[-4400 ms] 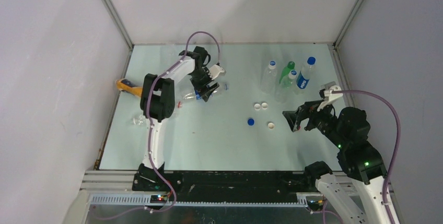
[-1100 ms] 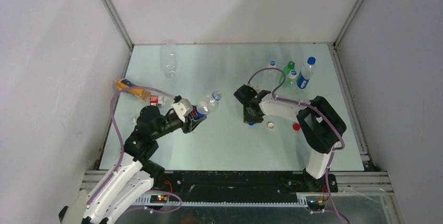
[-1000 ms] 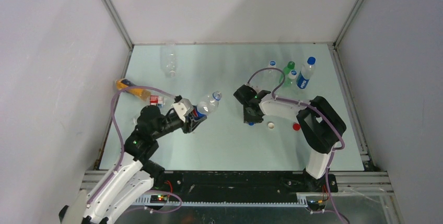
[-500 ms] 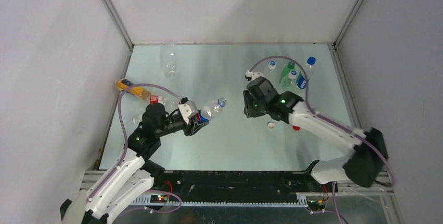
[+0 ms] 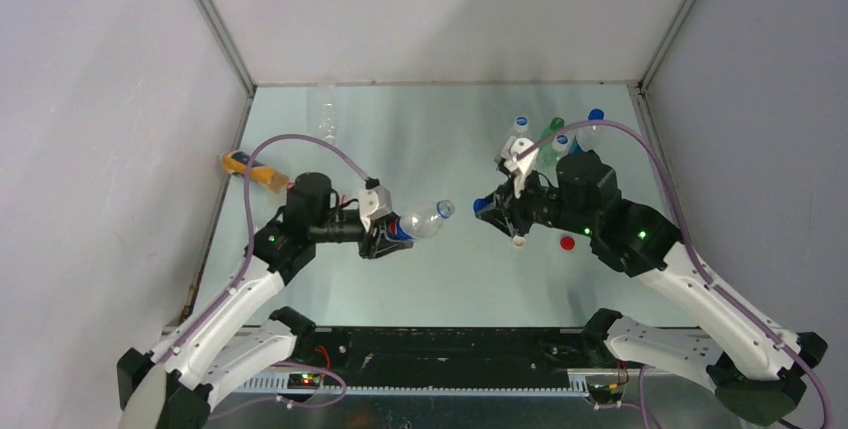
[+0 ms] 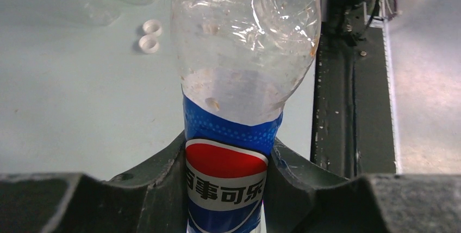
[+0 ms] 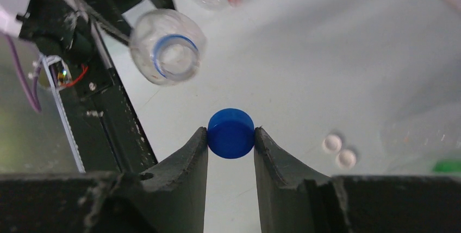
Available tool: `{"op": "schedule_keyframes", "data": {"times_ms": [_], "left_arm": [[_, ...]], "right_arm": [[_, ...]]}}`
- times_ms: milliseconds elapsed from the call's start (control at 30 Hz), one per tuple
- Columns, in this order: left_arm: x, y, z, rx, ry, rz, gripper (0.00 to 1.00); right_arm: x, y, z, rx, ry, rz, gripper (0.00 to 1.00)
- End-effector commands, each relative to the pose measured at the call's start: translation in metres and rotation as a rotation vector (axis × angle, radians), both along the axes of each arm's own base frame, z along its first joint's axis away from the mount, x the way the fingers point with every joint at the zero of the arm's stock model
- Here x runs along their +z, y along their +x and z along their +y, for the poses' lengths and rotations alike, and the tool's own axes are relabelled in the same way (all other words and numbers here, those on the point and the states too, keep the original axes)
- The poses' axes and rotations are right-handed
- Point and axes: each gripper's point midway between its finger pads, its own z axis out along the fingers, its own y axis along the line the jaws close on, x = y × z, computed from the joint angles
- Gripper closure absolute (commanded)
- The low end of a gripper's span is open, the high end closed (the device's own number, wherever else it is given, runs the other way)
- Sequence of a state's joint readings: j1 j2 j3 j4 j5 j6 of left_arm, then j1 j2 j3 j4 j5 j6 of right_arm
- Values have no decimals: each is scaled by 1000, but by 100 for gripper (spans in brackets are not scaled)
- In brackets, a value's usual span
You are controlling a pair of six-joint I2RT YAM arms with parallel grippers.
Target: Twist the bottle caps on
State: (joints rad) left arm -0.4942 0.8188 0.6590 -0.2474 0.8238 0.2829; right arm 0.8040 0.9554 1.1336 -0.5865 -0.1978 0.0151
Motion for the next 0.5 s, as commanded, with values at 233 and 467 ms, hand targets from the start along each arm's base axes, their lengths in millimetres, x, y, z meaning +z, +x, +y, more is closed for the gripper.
{"op": "schedule_keyframes", "data": {"times_ms": [233,467], "left_arm": [[15,-28,-20,-232,32,42,57],[25,-34,-31,-284,10,31,57]], "right_arm": [[45,-46,25,515,22,-408,88],[39,-56,28,627,-4,-469,87]]}}
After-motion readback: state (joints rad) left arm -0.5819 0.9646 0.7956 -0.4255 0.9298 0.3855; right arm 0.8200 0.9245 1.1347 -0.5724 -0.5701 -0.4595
